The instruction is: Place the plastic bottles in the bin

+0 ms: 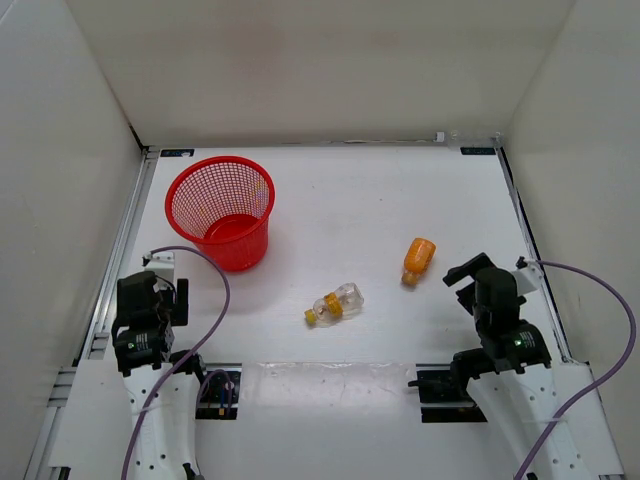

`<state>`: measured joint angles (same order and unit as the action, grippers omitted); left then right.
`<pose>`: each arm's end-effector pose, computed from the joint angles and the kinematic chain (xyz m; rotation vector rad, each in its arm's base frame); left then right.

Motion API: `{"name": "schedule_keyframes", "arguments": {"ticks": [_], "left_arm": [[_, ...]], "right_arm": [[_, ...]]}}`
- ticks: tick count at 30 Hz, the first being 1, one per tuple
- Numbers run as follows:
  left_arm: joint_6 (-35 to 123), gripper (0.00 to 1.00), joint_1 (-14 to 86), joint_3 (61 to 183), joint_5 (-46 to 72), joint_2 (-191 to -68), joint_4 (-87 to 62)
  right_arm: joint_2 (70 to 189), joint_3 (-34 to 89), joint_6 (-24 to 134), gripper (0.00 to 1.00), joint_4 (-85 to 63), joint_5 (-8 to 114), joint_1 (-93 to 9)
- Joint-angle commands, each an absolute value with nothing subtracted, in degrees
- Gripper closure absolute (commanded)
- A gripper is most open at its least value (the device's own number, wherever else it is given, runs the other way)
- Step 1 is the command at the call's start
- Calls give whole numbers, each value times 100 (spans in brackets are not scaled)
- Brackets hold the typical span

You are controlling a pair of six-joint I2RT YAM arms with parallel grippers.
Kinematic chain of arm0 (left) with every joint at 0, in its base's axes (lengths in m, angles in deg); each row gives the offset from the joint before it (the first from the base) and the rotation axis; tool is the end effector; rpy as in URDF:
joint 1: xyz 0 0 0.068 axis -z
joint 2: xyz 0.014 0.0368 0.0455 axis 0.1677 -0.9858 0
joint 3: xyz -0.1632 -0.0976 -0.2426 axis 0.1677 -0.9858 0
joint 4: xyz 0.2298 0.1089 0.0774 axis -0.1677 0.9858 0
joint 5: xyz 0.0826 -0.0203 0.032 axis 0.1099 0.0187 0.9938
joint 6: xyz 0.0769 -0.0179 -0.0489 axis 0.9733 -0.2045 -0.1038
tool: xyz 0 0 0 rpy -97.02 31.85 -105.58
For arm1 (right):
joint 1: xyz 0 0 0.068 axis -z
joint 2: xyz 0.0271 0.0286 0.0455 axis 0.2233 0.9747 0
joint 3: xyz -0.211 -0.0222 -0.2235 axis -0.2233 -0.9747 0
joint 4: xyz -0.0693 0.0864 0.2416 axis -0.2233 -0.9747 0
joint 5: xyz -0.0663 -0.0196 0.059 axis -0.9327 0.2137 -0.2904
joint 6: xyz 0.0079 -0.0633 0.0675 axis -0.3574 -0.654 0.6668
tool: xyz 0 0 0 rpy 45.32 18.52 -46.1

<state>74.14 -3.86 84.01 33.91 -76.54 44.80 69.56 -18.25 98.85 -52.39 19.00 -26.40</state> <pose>0.0812 0.0381 0.2305 -0.0073 2.3729 0.5293 0.1087 -0.0127 0.2380 0.9129 1.8777 0.1748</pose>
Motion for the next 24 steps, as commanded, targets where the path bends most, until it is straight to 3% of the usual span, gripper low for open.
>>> {"name": "schedule_keyframes", "arguments": {"ticks": [1,5,8,10,13,15,17,20,22,24], "left_arm": [[7301,0,-362,8498,3624,-7731,4398],[7862,0,-362,8550,3677,-7792,4451],[8294,0,-362,8550,3730,-7792,4503],[8356,0,-362,8726,3731,-7792,4503],[8356,0,-362,8892,3599,-7854,4503],[8304,0,-362,8963,3512,-7923,4503],[8251,0,-362,9024,3458,-7976,4451],[8189,0,-362,9025,3458,-7977,4451],[8189,0,-362,8973,3511,-7977,4451],[8189,0,-362,8920,3625,-7977,4451]], "right_arm": [[7118,-1653,9695,1,-4870,1850,-2609],[7672,-1249,9010,1,-4624,1963,-2609],[8593,-477,8044,1,-4492,2182,-2609],[9638,120,7043,1,-4439,2971,-2539],[11597,2103,6014,1,-5200,3835,-2354],[12987,3838,5740,1,-5992,3766,-2153],[14021,4698,5335,1,-6196,3548,-2099],[15147,5947,4992,1,-6196,2256,-2038],[15808,6928,5052,1,-6537,2428,-2037],[15882,7066,5551,1,-6801,3302,-1985]]}}
